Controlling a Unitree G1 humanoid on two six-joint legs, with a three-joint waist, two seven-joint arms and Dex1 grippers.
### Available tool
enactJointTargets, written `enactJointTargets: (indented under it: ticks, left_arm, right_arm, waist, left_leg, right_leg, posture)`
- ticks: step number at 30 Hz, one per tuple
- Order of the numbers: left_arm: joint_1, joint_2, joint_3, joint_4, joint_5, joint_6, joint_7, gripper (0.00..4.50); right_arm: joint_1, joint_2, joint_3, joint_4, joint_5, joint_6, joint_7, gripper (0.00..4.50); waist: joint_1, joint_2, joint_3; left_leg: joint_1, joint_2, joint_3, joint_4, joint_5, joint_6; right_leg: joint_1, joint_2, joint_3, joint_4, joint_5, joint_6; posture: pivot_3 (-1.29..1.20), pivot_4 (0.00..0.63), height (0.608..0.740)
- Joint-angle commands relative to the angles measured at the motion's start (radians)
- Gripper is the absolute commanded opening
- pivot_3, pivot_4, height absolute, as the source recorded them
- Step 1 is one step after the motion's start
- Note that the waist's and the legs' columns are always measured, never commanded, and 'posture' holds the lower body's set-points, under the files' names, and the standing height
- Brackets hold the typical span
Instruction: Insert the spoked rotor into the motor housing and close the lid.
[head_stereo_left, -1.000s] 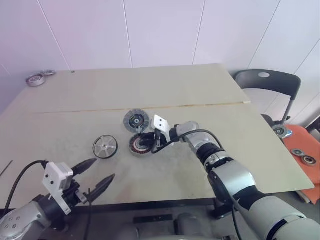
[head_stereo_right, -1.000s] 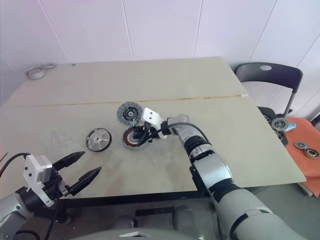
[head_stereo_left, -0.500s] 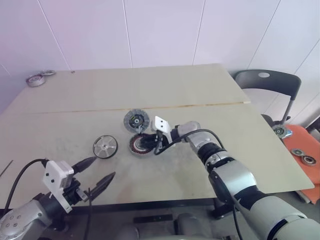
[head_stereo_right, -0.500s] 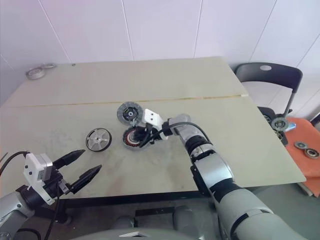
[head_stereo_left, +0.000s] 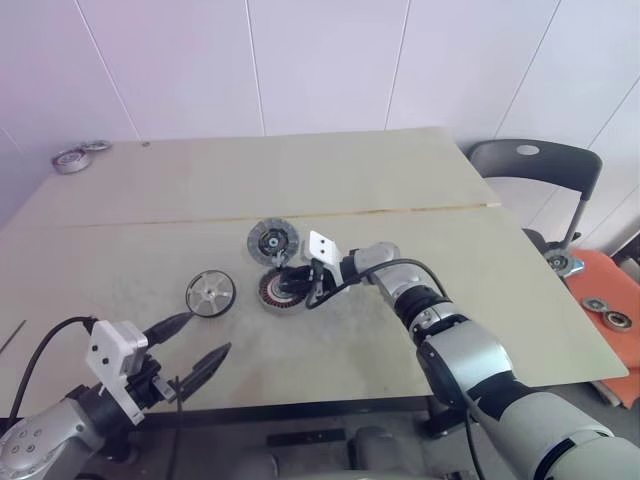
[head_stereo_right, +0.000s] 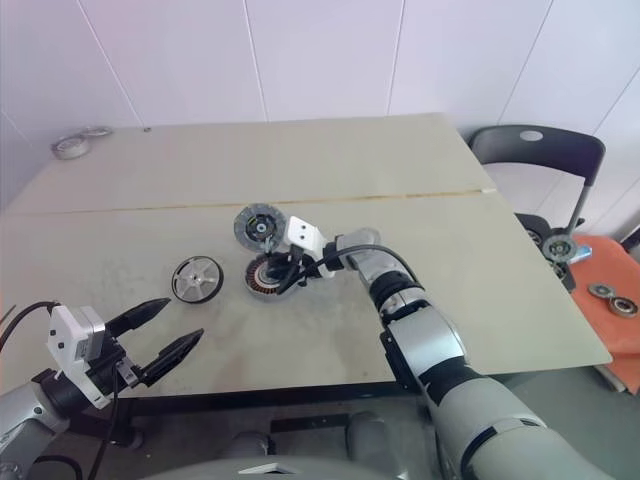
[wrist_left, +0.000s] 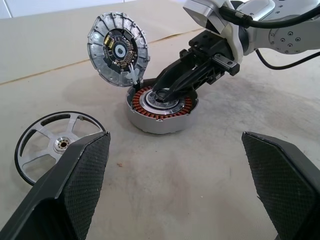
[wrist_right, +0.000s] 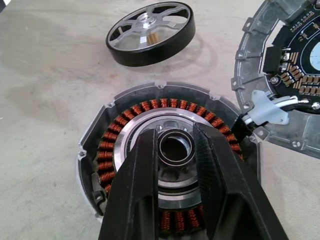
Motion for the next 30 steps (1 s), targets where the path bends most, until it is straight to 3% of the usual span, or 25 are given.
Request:
enactJointTargets:
  ticks: [1,16,21,30]
  left_arm:
    - [0.001,0.002,0.009,-0.012,0.001,-0.017,-0.002,4.50]
    - [0.000,0.000,0.010,0.003,0.006,-0.028,-0.010,4.50]
    - [0.004,-0.003,0.009,0.001,0.006,-0.030,-0.008,4.50]
    - [-0.001,-0.001,0.005,0.006,0.006,-0.031,-0.009,4.50]
  right_arm:
    - [-0.012,0.005,-0.008,-0.014,0.000,-0.014,0.011,0.66]
    - [-0.003,0.012,-0.009,-0.017,0.002,-0.010,0.016,0.66]
    - [-0.004,0.010,0.001,-0.012,-0.016,-0.013,-0.018,2.30]
    - [-0.012,0.001,-0.007,-0.008,-0.021,-0.012,-0.026,2.30]
  waist:
    - [0.000,0.000,0.000]
    - [0.000,0.000,0.000]
    - [0.000,0.000,0.000]
    - [0.000,0.000,0.000]
  left_leg:
    - [0.000,0.000,0.000,0.000,0.000,0.000]
    - [0.000,0.000,0.000,0.000,0.000,0.000]
    - [0.000,0.000,0.000,0.000,0.000,0.000]
    - [0.001,0.000,0.000,0.000,0.000,0.000]
  right_leg:
    - [0.000,0.000,0.000,0.000,0.000,0.000]
    - [0.000,0.000,0.000,0.000,0.000,0.000]
    - [0.000,0.000,0.000,0.000,0.000,0.000]
    - [0.001,0.000,0.000,0.000,0.000,0.000]
  posture:
    - [0.00,0.000,0.740]
    - [0.00,0.000,0.740]
    - [0.00,0.000,0.740]
    - [0.00,0.000,0.740]
